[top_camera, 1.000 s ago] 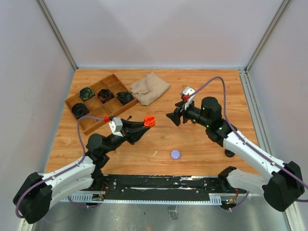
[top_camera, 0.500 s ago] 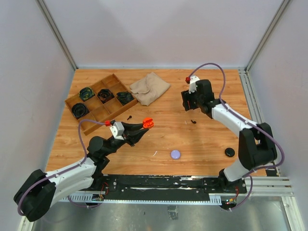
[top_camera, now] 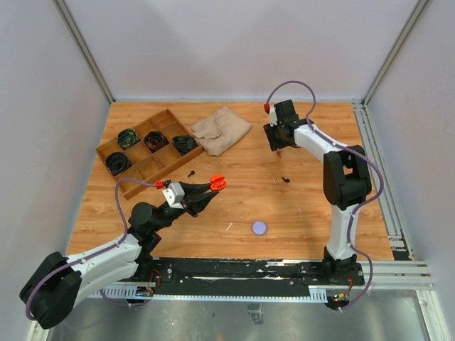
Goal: Insert the wireless bluetooth earbuds into the charging case
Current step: Pick up the earbud from the center of the board.
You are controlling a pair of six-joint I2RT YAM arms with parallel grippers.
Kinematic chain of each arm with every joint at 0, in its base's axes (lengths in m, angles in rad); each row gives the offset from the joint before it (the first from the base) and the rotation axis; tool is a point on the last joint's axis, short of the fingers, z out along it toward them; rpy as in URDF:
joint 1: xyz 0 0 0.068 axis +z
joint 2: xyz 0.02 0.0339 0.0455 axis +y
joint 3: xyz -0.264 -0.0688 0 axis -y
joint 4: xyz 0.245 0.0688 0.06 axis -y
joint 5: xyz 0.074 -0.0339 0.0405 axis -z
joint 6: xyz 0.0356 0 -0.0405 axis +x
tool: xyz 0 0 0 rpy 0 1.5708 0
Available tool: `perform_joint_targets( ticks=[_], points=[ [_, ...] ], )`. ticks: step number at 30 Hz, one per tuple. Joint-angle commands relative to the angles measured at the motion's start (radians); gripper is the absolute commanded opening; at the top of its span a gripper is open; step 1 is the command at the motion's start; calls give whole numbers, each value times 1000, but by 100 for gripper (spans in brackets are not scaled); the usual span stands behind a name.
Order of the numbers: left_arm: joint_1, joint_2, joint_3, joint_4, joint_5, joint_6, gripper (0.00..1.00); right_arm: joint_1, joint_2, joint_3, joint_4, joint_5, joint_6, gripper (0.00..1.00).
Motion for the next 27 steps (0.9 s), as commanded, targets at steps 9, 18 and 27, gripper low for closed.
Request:
perform_joint_targets(
  ticks=[9, 18, 27],
  points=[
    [0, -9, -10, 7, 1, 28, 0, -31, 187, 239, -262, 28, -46, 34],
    [0, -7, -9, 3, 3, 28, 0, -41, 245, 294, -331, 23, -49, 30],
    [0, -2, -4, -1, 7, 27, 0, -50, 278, 316, -385, 6, -38, 28]
  ],
)
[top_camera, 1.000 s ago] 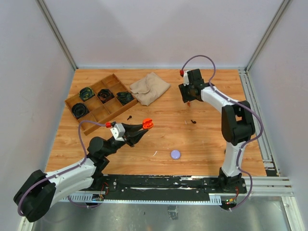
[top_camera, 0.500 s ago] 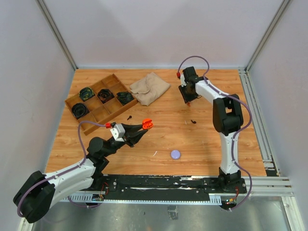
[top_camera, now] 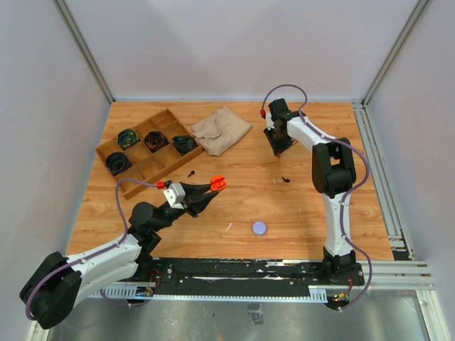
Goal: Insert the wireless bluetooth earbuds into the charging case
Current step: Pick up the earbud from the center of the board.
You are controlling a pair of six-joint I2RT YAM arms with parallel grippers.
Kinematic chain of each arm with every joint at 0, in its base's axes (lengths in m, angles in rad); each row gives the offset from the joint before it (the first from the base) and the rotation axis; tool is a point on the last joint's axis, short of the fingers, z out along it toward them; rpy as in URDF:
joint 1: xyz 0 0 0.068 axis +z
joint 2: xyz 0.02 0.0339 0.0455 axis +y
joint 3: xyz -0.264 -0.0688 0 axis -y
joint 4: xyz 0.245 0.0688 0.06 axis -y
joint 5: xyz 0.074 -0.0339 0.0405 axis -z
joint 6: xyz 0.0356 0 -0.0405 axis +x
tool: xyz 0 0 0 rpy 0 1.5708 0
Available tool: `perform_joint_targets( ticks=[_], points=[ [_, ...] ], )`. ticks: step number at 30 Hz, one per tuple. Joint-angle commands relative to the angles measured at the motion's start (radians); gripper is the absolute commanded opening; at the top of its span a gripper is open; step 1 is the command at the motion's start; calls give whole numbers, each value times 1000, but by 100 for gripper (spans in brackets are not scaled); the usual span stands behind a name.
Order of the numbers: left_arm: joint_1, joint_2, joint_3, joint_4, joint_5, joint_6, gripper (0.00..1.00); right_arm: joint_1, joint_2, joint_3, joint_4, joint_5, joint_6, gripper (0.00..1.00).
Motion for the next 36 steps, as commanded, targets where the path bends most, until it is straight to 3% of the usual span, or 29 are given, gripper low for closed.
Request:
perform_joint_targets(
  ticks=[1, 7, 19, 27, 36],
  points=[
    [0, 3, -1, 14, 7, 16, 0, -40, 34, 21, -76, -16, 2, 28],
    [0, 4, -1, 13, 7, 13, 0, -42, 35, 19, -95, -29, 10, 29],
    [0, 5, 1, 14, 8, 10, 0, -43, 24, -2, -108, -81, 16, 20],
    [0, -6, 1, 14, 14, 1, 0, -4, -37, -111, -129, -132, 67, 17],
    [-1, -29, -2, 8, 17, -8, 0, 119, -146, -323, -127, -146, 135, 19]
  ],
)
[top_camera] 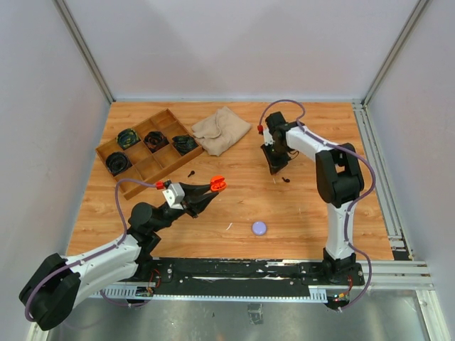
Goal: Insert the wireless bluetooth earbuds into the charging case
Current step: Pick up the earbud from the center of the board.
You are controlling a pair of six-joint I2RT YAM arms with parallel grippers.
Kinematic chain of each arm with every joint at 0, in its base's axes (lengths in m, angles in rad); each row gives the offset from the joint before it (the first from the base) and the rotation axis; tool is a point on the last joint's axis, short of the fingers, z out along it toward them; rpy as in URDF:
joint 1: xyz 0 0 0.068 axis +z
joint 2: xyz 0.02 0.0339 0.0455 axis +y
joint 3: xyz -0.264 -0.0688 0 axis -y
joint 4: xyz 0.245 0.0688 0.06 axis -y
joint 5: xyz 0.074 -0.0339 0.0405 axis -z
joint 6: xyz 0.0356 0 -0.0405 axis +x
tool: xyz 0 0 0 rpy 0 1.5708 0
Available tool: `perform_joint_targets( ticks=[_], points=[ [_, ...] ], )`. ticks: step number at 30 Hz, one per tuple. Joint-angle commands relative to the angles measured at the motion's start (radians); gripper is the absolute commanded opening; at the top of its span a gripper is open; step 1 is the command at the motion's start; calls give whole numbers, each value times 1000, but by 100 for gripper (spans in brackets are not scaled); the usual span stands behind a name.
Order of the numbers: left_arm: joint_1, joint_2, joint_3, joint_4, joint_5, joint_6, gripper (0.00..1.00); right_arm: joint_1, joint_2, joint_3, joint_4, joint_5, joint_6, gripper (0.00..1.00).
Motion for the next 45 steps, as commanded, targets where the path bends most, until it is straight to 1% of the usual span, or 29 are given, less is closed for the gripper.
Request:
perform_joint_targets(
  ticks=[1, 5, 8, 11, 13, 19, 23, 25, 28, 34, 45],
  points=[
    [0, -22, -4, 16, 9, -4, 0, 89, -16, -121, -71, -22, 62, 19],
    [0, -26, -4, 14, 11, -6, 0, 133, -50, -186, -47, -15, 96, 21],
    [-1, -22, -4, 14, 10, -6, 0, 158, -79, -218, -34, -5, 121, 28],
    [0, -20, -4, 16, 10, -7, 0, 176, -105, -236, -33, 4, 136, 33],
    [0, -21, -4, 16, 12, -9, 0, 181, -114, -246, -32, 3, 143, 35],
    [0, -16, -4, 19, 12, -10, 0, 207, -144, -249, -31, -28, 147, 35],
    [0, -17, -4, 19, 12, -10, 0, 212, -152, -232, -32, -23, 133, 34],
    [0, -18, -4, 17, 9, -9, 0, 214, -158, -211, -48, -9, 115, 34],
    [-1, -20, -4, 14, 8, -9, 0, 214, -159, -171, -81, 60, 88, 35],
    [0, -25, -4, 7, 4, -4, 0, 207, -125, -99, -113, 103, 75, 37],
    [0, -27, -4, 3, 8, -4, 0, 194, -38, -51, -114, 111, 72, 36]
  ],
)
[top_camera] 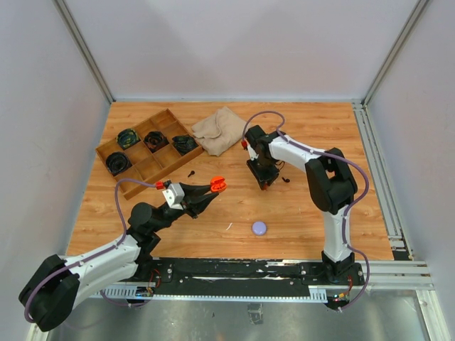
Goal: Insert the wireless bluetooth earbuds into the charging case
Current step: Pick up the earbud from the center of the board.
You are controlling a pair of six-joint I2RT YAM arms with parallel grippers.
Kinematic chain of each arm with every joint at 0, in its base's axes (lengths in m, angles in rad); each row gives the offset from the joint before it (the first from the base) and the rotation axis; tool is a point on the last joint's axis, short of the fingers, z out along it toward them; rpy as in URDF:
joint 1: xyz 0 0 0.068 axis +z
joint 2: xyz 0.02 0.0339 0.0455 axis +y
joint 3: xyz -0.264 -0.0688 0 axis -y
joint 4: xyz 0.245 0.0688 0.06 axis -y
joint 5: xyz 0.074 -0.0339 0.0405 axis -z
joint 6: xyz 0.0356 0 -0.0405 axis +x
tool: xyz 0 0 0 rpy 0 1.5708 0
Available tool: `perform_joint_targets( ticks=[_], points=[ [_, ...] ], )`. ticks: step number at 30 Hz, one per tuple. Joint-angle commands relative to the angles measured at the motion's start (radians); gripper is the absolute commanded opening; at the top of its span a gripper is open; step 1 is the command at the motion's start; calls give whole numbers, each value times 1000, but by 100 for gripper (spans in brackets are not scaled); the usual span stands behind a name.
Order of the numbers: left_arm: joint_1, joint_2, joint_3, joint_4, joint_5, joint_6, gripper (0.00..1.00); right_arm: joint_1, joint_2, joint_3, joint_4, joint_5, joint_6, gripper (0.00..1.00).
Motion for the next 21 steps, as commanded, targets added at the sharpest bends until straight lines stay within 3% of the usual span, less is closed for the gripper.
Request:
perform_joint_targets(
  ticks=[1, 21],
  points=[
    [0, -11, -4, 20, 1, 7, 0, -8, 37, 37, -35, 24, -13, 35],
    [0, -4, -4, 26, 7, 3, 0, -27, 10, 6, -36, -6, -7, 25]
  ],
)
